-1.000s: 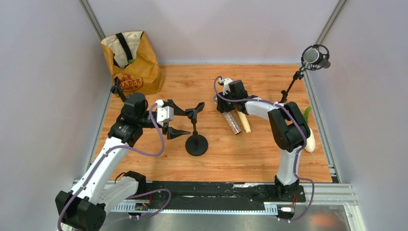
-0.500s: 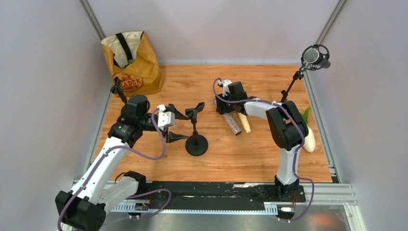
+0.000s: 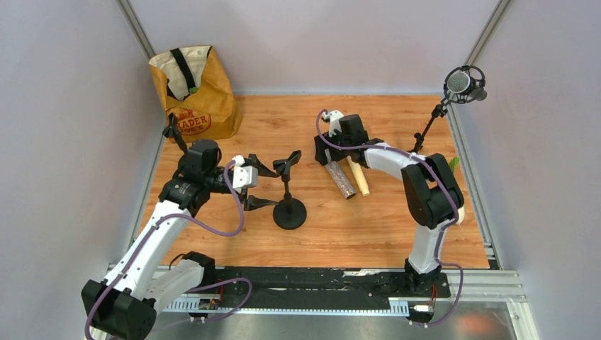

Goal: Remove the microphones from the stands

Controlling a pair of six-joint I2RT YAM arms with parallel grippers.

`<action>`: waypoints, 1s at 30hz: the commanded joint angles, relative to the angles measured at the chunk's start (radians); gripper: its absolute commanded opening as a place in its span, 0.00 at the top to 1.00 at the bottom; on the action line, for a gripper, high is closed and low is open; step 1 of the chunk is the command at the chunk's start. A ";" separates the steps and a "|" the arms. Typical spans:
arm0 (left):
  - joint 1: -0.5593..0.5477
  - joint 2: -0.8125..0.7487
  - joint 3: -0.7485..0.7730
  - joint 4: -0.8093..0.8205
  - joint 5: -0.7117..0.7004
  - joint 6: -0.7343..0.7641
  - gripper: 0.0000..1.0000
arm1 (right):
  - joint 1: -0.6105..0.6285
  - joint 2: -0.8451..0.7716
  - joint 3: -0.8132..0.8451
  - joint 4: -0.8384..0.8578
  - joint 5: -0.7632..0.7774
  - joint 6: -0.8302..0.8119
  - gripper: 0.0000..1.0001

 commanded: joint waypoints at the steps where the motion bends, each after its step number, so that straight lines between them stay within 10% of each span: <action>1: 0.006 0.009 0.041 -0.029 0.008 0.073 0.21 | -0.001 -0.196 0.026 0.035 -0.062 -0.044 0.16; 18: 0.128 0.049 -0.126 0.271 0.080 -0.011 0.20 | -0.021 -0.522 -0.270 0.211 -0.867 -0.273 0.11; 30: 0.138 0.285 -0.122 0.181 0.207 0.164 0.20 | 0.177 -0.545 -0.363 0.494 -0.749 -0.098 0.07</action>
